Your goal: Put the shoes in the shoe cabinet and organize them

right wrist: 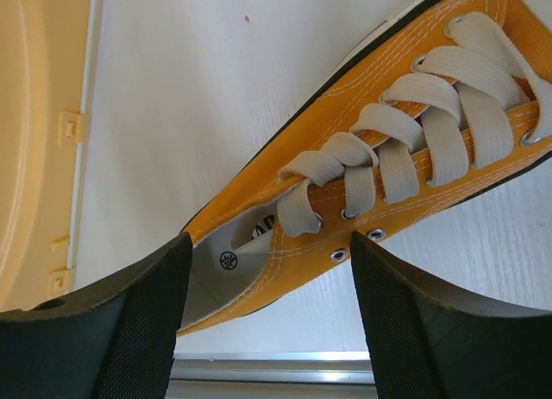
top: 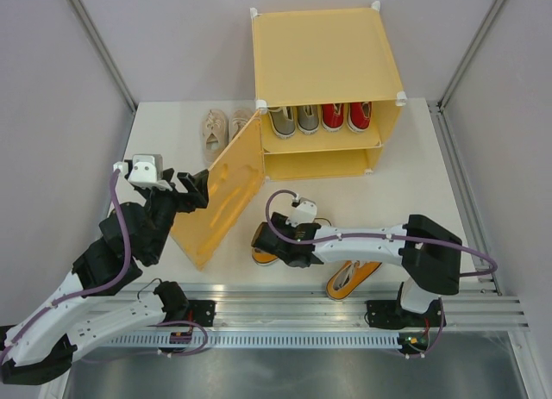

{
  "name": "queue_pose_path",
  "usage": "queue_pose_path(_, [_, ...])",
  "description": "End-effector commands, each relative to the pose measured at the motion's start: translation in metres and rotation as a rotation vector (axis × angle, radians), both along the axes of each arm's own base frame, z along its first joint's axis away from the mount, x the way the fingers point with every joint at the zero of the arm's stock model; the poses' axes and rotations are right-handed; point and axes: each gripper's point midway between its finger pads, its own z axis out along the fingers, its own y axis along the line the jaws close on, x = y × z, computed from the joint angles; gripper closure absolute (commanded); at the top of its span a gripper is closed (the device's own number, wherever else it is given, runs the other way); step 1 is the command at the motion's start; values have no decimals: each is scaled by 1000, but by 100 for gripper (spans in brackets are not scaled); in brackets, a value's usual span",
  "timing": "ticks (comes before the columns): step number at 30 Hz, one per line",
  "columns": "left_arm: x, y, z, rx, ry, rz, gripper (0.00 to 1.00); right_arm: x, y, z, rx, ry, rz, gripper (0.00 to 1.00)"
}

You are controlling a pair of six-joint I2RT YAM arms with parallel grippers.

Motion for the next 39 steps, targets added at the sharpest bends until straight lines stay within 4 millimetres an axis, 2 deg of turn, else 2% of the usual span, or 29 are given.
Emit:
queue_pose_path(1, [0, -1, 9, -7, -30, -15, 16, 8, 5, -4, 29, -2, -56, 22])
queue_pose_path(3, [0, -1, 8, -5, -31, -16, 16, 10, 6, -12, 24, 18, -59, 22])
queue_pose_path(9, [0, -3, 8, -5, -31, -23, 16, 13, 14, -17, 11, 10, 11, 35])
queue_pose_path(10, [-1, -3, 8, -5, -31, -23, 16, 13, 15, -16, 20, 4, 18, 42])
queue_pose_path(12, [-1, -2, 9, -8, -33, -26, 16, 12, 16, -14, 26, -3, 46, 48])
queue_pose_path(15, [-2, -2, 10, -12, -36, -29, 16, 11, 13, -9, 38, -17, 65, 76])
queue_pose_path(19, [-2, -2, 9, -10, -36, -29, 16, 12, 13, -5, 9, -36, 121, 97])
queue_pose_path(26, [-2, -2, 8, -8, -35, -27, 16, 13, 26, 15, -183, -115, 451, 99])
queue_pose_path(33, [-2, -2, 8, -10, -35, -27, 16, 8, -2, 16, -371, -137, 642, 98])
queue_pose_path(35, [-2, -2, 8, -10, -35, -29, 16, 6, -12, 18, -405, -141, 676, 92])
queue_pose_path(36, [-2, -2, 8, -10, -35, -30, 16, 7, -16, 18, -418, -146, 678, 83])
queue_pose_path(38, [-2, -2, 9, -15, -36, -33, 16, 9, -22, 26, -432, -166, 676, 74])
queue_pose_path(39, [-3, -3, 9, -15, -36, -36, 16, 10, -26, 28, -442, -173, 671, 63])
